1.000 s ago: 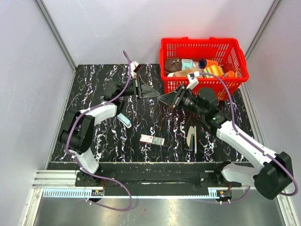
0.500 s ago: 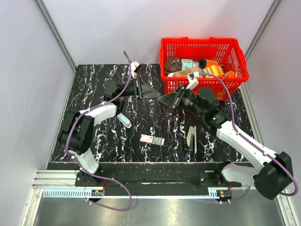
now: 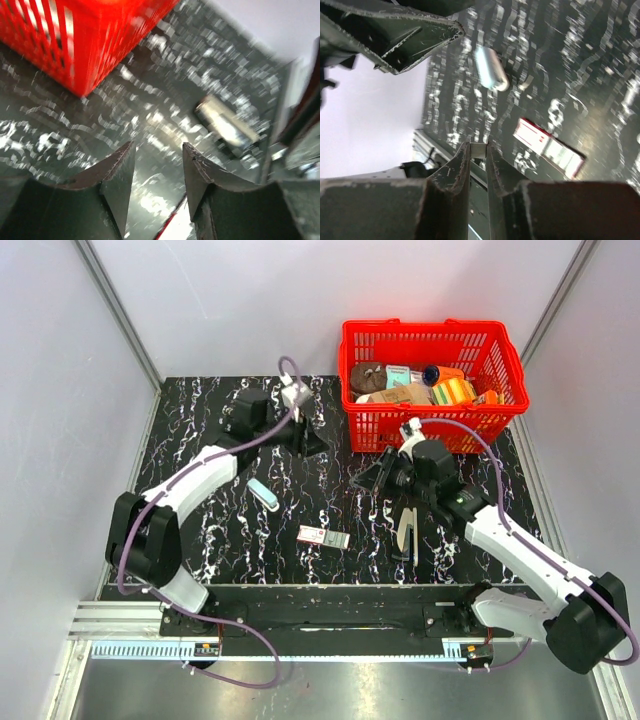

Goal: Unload the staples from the stapler

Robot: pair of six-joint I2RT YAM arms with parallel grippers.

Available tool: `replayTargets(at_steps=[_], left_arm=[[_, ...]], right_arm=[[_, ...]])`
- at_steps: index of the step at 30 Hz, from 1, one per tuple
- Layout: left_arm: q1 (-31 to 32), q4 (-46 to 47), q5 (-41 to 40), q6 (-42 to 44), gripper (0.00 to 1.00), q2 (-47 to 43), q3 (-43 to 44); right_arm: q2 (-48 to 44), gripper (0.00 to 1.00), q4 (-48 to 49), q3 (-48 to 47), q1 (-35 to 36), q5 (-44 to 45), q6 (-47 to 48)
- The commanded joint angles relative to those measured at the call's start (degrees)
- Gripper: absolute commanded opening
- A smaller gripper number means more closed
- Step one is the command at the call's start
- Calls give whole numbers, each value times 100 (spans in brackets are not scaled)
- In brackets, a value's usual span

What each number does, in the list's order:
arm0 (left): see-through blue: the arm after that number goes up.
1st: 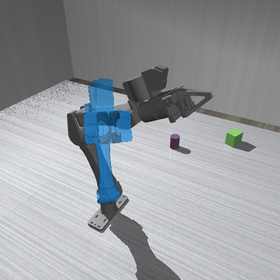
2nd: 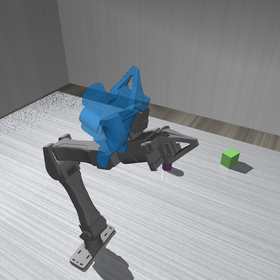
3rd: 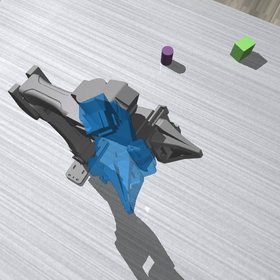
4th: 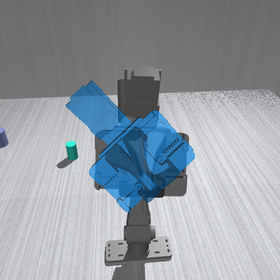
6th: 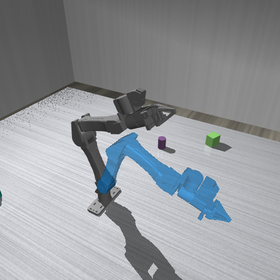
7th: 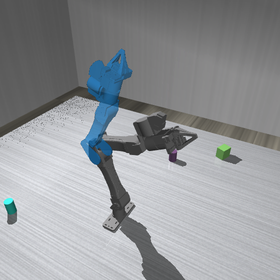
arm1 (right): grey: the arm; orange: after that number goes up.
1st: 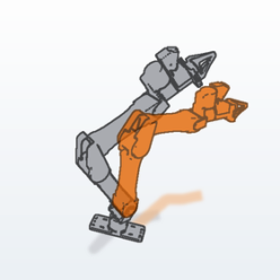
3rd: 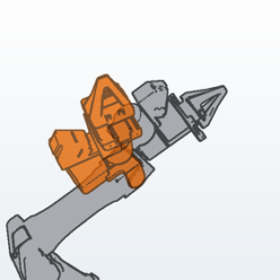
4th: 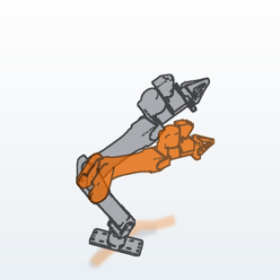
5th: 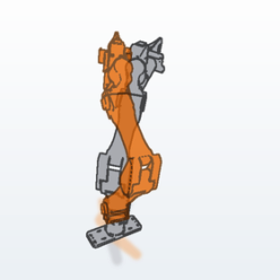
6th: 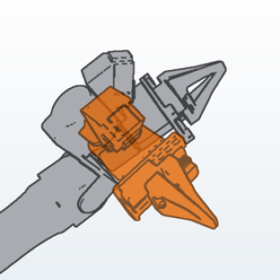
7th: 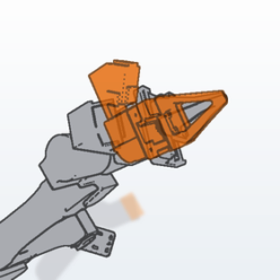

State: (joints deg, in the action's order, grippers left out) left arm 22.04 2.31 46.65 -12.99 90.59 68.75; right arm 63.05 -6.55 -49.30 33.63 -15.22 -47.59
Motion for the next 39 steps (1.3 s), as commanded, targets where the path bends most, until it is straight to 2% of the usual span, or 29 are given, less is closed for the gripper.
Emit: replayTargets(at_steps=[1,4,7,16,22,28,39], left_arm=[[528,-1418,-2016,2949,46,47,-484],[950,-1005,-3141,3600,43,108,-1029],[1301,-731,-3688,3918,42,170,-1285],[1917,-758,-4286,4068,41,284,-1417],[2392,-1241,-4639,3884,41,486,-1312],[2594,-1689,-5245,3620,41,829,-1215],[2682,-2015,-5053,3365,40,654,-1408]], right_arm=[[-82,1,-1014,280,126,432,-100],[-12,1,-1436,394,258,722,-189],[-11,1,-1674,526,407,933,-250],[-143,1,-2000,702,478,1171,-409],[-310,1,-2184,685,478,1329,-435],[-486,1,-2290,649,478,1390,-409],[-522,1,-2360,632,469,1364,-321]])
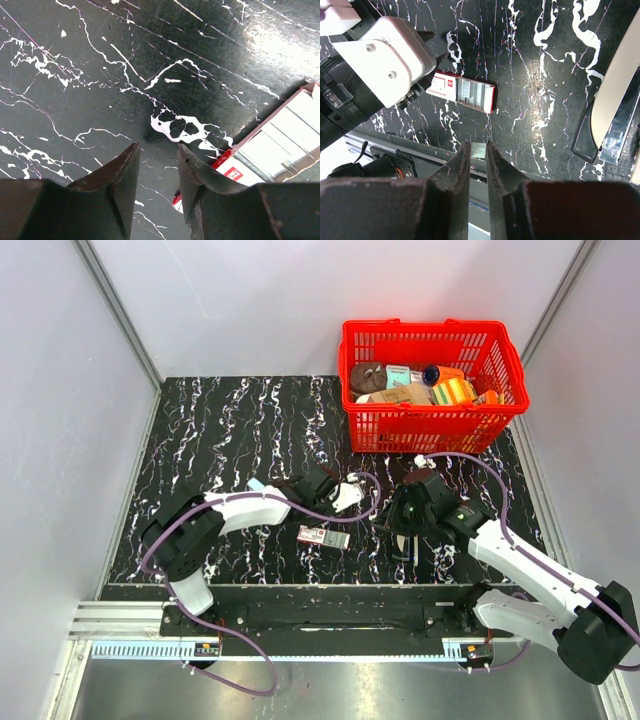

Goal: Unload the staples from the stapler

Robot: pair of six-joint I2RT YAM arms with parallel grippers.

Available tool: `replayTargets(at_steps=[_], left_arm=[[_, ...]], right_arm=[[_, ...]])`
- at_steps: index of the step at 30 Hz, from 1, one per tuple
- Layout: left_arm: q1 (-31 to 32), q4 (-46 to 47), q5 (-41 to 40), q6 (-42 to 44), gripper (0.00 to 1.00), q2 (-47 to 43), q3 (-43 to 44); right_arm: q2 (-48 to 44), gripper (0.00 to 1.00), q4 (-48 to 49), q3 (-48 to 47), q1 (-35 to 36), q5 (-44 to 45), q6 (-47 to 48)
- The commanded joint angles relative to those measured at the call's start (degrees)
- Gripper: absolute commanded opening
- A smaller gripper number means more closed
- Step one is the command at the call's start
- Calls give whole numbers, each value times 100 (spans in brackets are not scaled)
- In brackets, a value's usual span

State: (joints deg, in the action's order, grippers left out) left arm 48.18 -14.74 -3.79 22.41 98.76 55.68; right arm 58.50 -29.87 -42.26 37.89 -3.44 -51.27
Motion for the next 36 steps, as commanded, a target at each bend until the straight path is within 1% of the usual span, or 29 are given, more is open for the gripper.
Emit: replayTargets(at_steps=[1,7,16,20,23,25,30,32,34,36], left_arm=[[86,-345,62,-211,40,-242,-180],[270,-477,309,-360,40,-577,-444],[288,-609,546,-431,40,-762,-444],[131,-626,494,-448,45,-814,-243],[-325,-722,694,-510,49,-920,135],[-791,-845,949,-589,50,-990,398],[-1758,-1135,1906,-800,54,-1262,900],[-2101,-1232,2398,-861,54,-1385,979],[-2313,-1285,2715,-879,54,-1482,962],[-2427,-1294,2787,-888,54,-1570,892]], right_arm=[[-49,1,-28,-63,43,177,55],[126,1,16,-98,52,177,117],[407,1,51,-177,43,98,213],[706,2,43,-317,122,36,380],[1083,4,-63,-607,350,203,564],[1408,4,-159,-879,578,466,687],[2278,4,-344,-1495,1149,1020,881],[2586,4,-388,-1644,1308,1231,916],[2850,5,-397,-1767,1449,1389,925],[3096,6,-450,-1890,1581,1547,943]])
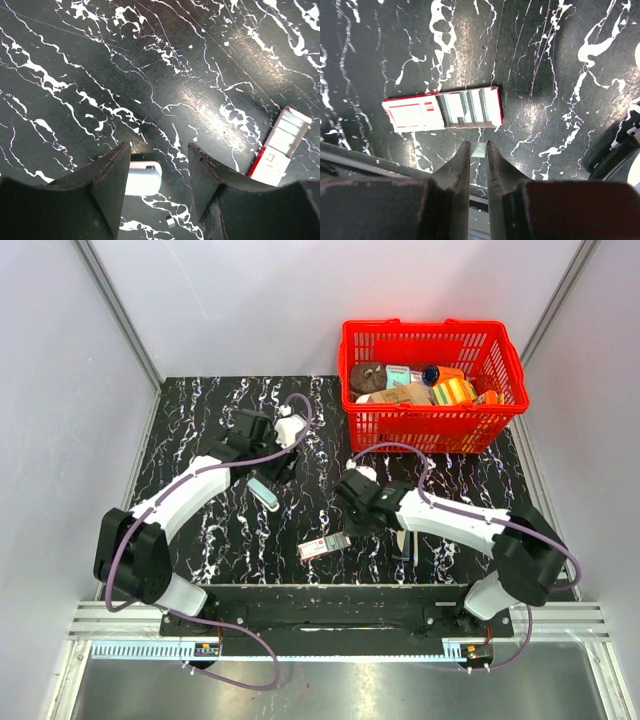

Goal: Unload the staples from the stapler

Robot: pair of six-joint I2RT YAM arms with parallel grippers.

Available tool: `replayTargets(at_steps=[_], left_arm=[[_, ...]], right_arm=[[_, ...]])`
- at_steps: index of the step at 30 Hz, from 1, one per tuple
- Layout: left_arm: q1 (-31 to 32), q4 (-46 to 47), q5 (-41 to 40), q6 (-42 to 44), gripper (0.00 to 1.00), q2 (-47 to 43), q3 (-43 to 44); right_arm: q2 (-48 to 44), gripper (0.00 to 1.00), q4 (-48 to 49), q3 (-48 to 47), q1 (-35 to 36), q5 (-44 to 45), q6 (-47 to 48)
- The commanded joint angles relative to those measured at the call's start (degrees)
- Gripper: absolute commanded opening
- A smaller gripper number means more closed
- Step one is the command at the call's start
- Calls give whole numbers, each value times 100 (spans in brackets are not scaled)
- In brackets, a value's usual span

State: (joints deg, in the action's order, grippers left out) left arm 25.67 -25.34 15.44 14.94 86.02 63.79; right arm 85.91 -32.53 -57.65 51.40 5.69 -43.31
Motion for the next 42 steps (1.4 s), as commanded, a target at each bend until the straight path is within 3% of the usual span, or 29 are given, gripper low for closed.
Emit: replayTargets(at_steps=[1,42], left_arm=[[-194,-226,873,-123,54,-314,29],[-203,-182,1128,-149,54,-331,-253]], right_arm=[[478,6,-218,-405,274,687,173],[1552,10,-86,-924,529,652,384]])
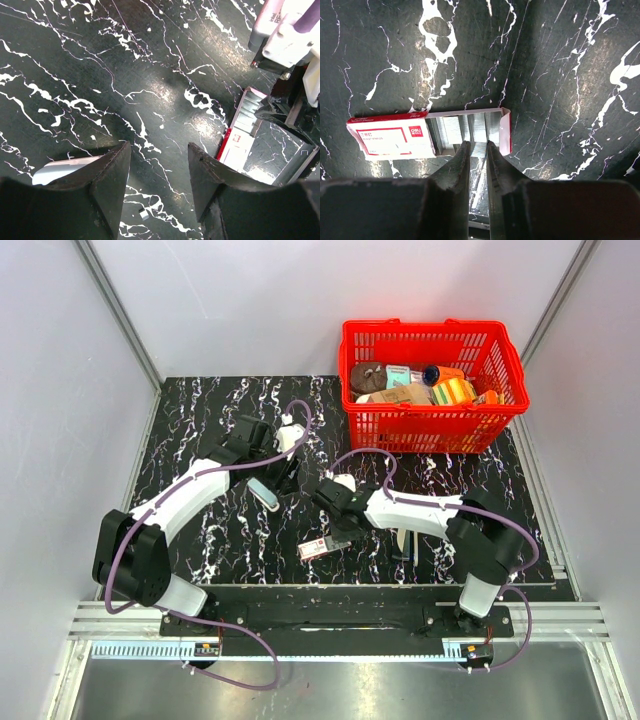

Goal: Unload the staples from the stapler

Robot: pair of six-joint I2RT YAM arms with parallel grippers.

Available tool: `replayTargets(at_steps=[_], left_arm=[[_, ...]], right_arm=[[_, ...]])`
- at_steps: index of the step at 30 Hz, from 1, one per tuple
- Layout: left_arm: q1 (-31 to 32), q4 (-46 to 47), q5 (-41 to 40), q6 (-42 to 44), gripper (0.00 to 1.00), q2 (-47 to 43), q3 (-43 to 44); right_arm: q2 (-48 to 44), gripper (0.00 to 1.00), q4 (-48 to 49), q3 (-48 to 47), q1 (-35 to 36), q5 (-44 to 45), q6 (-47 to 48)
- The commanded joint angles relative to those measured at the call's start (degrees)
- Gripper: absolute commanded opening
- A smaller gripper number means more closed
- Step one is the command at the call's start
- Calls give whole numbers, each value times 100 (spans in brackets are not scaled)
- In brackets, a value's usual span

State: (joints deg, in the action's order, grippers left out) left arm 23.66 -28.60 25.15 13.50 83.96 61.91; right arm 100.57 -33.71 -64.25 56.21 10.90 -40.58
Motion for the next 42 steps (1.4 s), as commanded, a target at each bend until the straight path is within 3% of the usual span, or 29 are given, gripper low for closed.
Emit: replayTargets(at_steps=[1,42], left_arm=[[-2,153,166,-14,54,-135,-74],[25,162,210,-40,54,-161,-65]], right_arm=[[85,11,23,-272,48,158,111],[-143,15,-21,-9,57,123,85]])
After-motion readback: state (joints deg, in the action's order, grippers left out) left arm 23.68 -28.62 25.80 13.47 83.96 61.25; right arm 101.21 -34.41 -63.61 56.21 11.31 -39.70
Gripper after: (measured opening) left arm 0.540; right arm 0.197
